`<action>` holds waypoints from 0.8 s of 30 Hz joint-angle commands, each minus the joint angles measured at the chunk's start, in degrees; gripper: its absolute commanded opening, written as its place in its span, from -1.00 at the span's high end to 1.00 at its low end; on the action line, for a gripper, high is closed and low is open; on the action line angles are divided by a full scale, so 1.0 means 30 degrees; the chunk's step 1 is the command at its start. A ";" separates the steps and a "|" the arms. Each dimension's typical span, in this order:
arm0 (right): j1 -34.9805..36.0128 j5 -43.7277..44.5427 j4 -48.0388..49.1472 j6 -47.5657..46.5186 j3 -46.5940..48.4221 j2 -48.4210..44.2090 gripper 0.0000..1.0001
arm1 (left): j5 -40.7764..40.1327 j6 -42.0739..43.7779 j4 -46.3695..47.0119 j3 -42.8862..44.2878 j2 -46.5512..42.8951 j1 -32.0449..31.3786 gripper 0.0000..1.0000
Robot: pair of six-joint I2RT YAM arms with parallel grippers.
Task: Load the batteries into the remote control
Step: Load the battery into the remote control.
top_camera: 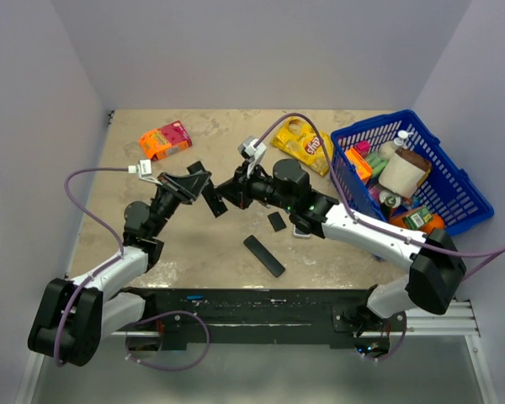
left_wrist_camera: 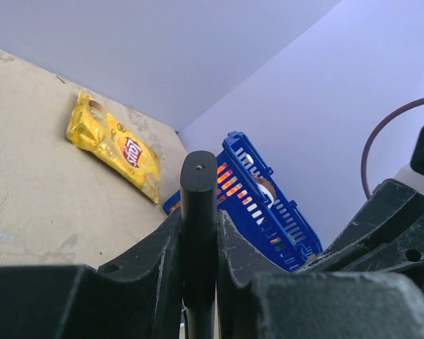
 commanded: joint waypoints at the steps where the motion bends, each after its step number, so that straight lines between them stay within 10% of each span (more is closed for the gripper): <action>1: 0.0143 -0.0226 0.2168 0.1066 -0.0201 0.0112 0.98 | -0.0121 -0.0561 0.2150 0.0564 -0.0113 -0.0133 1.00; 24: 0.0964 0.1736 0.2960 0.0774 -0.1110 0.0787 0.97 | 0.0025 -0.1764 0.3059 0.1003 -0.0025 -0.0162 1.00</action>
